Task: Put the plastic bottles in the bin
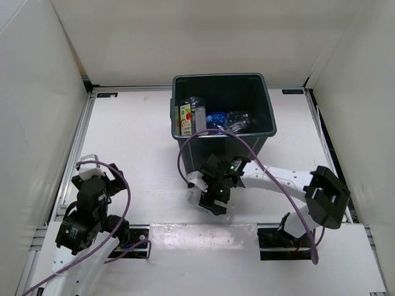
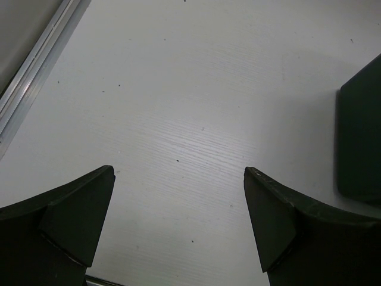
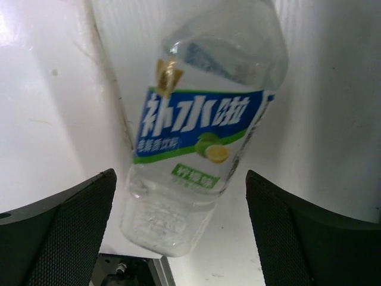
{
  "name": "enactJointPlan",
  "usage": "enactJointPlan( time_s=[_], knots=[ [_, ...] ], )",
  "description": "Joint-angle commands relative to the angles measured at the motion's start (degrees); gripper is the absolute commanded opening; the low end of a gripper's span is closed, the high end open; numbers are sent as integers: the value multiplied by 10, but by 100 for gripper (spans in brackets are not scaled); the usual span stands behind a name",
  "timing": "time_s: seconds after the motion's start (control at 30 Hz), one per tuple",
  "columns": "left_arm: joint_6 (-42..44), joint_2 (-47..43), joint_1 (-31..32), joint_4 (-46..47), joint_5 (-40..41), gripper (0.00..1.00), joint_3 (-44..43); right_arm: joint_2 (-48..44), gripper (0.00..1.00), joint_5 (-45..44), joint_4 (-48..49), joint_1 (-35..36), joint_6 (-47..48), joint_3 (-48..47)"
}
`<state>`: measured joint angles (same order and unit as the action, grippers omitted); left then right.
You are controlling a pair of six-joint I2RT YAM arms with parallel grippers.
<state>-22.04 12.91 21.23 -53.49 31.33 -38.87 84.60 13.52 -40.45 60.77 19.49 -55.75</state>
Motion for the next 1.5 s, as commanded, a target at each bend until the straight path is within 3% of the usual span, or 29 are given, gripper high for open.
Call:
enactJointPlan(
  time_s=[0.0, 0.37, 0.5, 0.57, 0.73, 0.8, 0.9, 0.93, 1.13, 1.23, 1.33, 1.47],
  knots=[
    [-1, 3, 4, 3, 14, 100, -2, 42, 90, 1, -20, -9, -8, -26],
    [4, 3, 4, 13, 25, 100, 5, 79, 88, -56, -20, 56, -17, -31],
    [3, 3, 4, 14, 25, 100, 6, 87, 65, -58, -24, 58, -3, -31],
    [5, 2, 4, 14, 26, 100, 6, 88, 60, -53, -30, 60, 7, -31],
    [3, 2, 3, 14, 28, 100, 6, 66, 21, -60, -26, 65, 30, -30],
    [2, -1, 4, 13, 31, 100, 7, 45, 17, -67, -18, 72, 42, -38],
    [2, -7, 3, 9, 33, 100, 6, 1, 0, -83, -5, 96, 76, -58],
    [1, -9, 3, 9, 35, 100, 6, -13, 0, -91, -2, 110, 96, -66],
    [-5, -14, 4, 7, 48, 100, 6, -66, 0, -96, -18, 131, 133, -223],
    [-5, -16, 3, 1, 49, 100, 5, -61, 0, -104, -45, 133, 150, -349],
    [-5, -17, 3, 2, 51, 100, 6, -30, 0, -96, -67, 117, 152, -538],
    [-5, -18, 3, 2, 56, 100, 5, 3, 0, -164, 1, 93, 182, -667]
  ],
)
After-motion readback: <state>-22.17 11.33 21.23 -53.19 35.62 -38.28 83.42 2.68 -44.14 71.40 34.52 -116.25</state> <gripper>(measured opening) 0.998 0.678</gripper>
